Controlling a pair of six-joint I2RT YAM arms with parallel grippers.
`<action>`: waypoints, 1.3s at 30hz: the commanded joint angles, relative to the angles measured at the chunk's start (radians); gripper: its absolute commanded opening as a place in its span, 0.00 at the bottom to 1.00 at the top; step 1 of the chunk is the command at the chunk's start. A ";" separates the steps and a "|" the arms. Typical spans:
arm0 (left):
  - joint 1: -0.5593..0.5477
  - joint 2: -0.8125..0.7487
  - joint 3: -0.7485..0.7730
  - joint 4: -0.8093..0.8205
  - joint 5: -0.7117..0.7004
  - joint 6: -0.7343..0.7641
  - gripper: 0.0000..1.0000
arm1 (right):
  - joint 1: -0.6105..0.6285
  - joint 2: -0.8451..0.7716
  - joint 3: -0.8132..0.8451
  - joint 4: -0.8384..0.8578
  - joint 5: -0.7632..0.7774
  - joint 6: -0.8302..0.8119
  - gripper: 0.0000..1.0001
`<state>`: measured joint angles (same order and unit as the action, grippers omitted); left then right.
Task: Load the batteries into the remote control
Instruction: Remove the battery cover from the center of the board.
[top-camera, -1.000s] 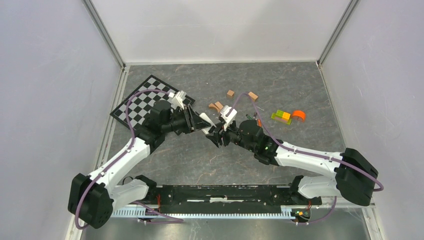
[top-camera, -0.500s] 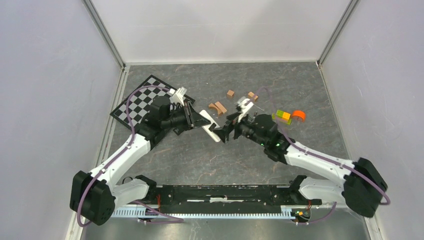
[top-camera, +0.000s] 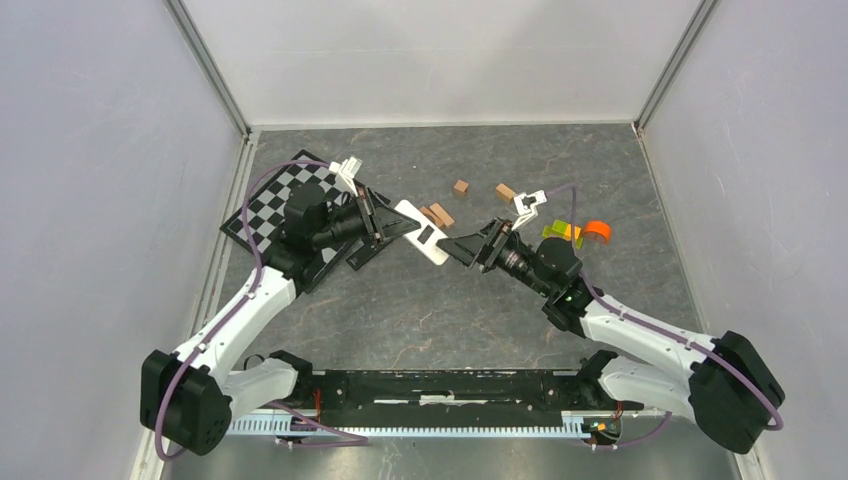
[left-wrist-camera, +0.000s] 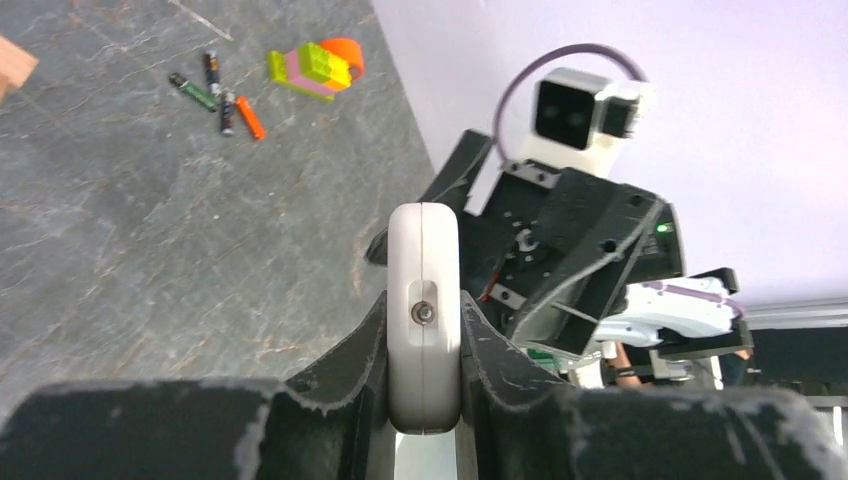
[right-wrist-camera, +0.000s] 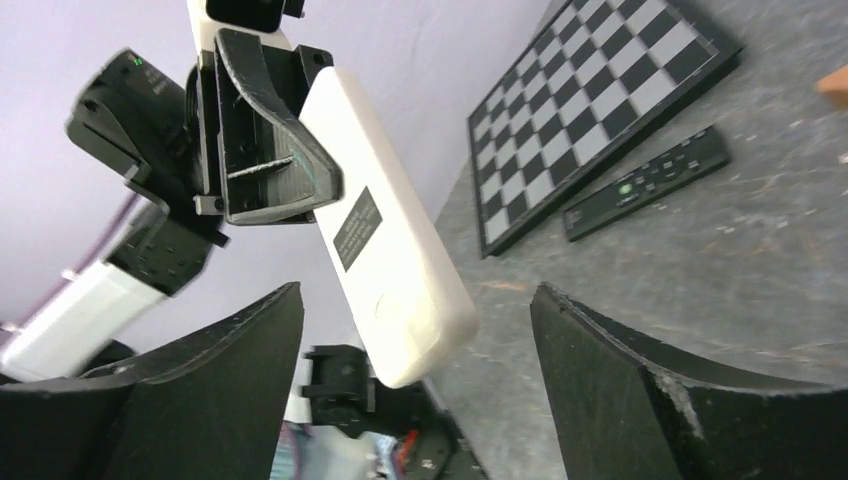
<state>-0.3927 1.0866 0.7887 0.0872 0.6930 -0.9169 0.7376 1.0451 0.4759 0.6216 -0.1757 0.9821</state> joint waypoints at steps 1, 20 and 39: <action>0.005 -0.046 0.041 0.137 0.037 -0.150 0.02 | -0.003 0.036 0.015 0.178 -0.052 0.202 0.82; 0.006 -0.086 -0.002 0.218 0.051 -0.275 0.02 | -0.001 0.146 0.015 0.406 -0.111 0.309 0.57; 0.022 -0.096 0.050 0.289 0.031 -0.364 0.02 | -0.010 0.146 -0.081 0.486 -0.168 0.131 0.12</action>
<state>-0.3931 1.0080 0.7803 0.2638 0.7177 -1.1660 0.7418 1.1946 0.4355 1.1194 -0.2966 1.2472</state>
